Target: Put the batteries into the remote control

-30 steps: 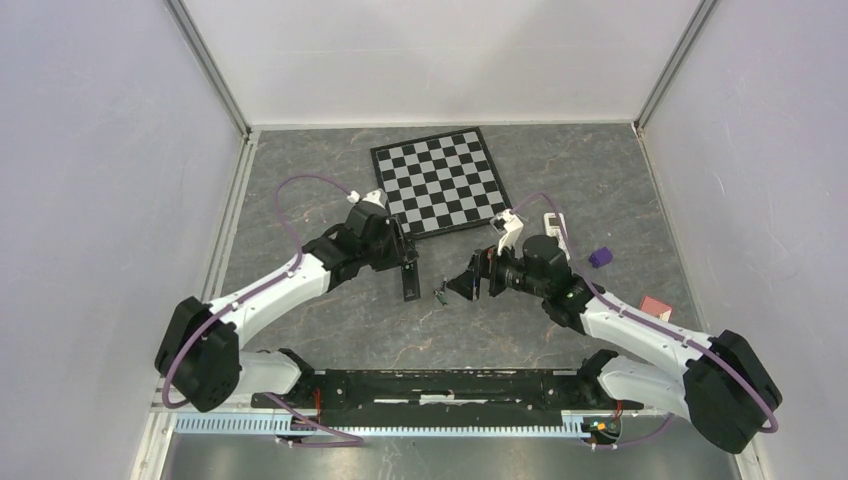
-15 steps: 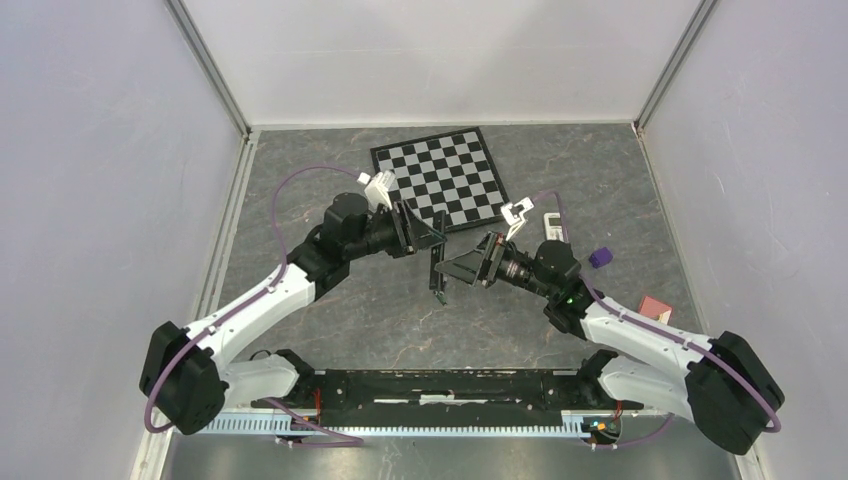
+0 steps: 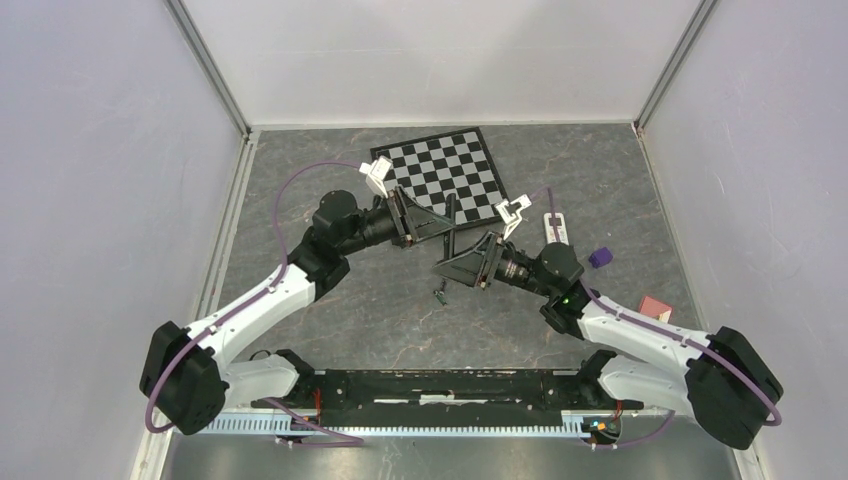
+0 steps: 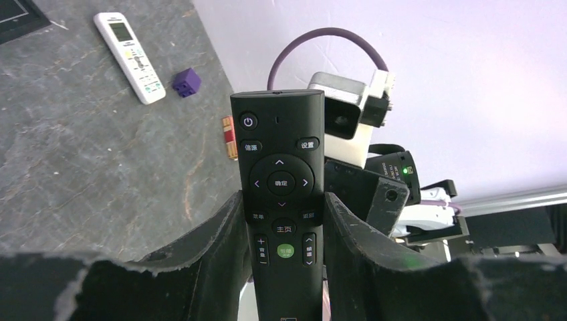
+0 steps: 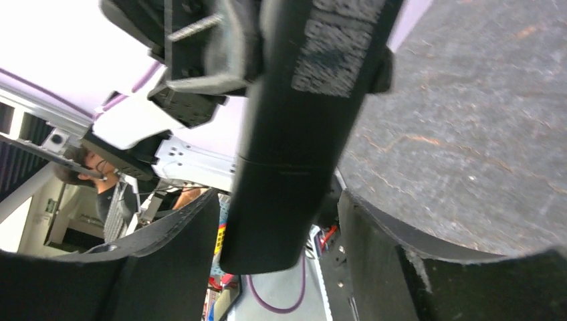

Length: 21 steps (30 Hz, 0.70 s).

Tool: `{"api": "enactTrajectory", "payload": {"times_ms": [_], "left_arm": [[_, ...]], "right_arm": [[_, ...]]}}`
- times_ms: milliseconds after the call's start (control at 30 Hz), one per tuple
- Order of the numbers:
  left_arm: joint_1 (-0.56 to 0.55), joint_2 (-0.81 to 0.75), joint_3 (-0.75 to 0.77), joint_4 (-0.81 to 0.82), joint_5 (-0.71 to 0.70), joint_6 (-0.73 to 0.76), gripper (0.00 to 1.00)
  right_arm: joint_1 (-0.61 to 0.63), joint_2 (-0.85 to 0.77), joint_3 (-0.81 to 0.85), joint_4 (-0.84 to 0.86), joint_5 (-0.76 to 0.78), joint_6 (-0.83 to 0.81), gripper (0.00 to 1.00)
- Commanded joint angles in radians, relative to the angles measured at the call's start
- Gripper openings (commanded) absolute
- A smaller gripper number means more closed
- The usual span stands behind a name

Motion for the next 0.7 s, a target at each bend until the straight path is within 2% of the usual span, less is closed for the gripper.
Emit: {"api": "enactTrajectory", "payload": {"times_ms": [0, 100, 200, 267, 300, 333, 400, 533, 600, 667], "left_arm": [[0.004, 0.005, -0.021, 0.144, 0.050, -0.092, 0.18], [0.004, 0.007, -0.027, 0.160, 0.053, -0.096, 0.20], [0.004, 0.006, -0.035, 0.159, 0.047, -0.086, 0.28], [0.005, 0.001, -0.035, 0.138, 0.038, -0.061, 0.42], [0.005, -0.004, -0.031, 0.112, 0.027, -0.038, 0.54], [0.006, -0.010, -0.024, 0.067, 0.009, -0.006, 0.65], [0.006, -0.028, 0.000, -0.046, -0.044, 0.074, 0.79], [0.006, -0.059, 0.068, -0.260, -0.152, 0.211, 0.87], [0.005, -0.064, 0.098, -0.349, -0.189, 0.258, 0.88], [0.006, -0.064, 0.114, -0.395, -0.221, 0.285, 0.89]], "right_arm": [[0.006, -0.039, 0.060, 0.124, -0.015, -0.017, 0.65], [0.007, -0.031, 0.069, 0.128, -0.017, -0.027, 0.52], [0.006, -0.016, 0.077, 0.128, -0.027, -0.047, 0.41], [0.007, -0.005, 0.080, 0.126, -0.031, -0.065, 0.35], [0.006, 0.002, 0.082, 0.125, -0.034, -0.078, 0.34], [0.006, 0.007, 0.082, 0.123, -0.037, -0.091, 0.32], [0.006, 0.021, 0.083, 0.099, -0.042, -0.127, 0.30], [0.010, 0.045, 0.119, -0.103, -0.004, -0.277, 0.27], [0.023, 0.048, 0.168, -0.302, 0.075, -0.398, 0.27], [0.036, 0.049, 0.200, -0.410, 0.148, -0.484, 0.26]]}}
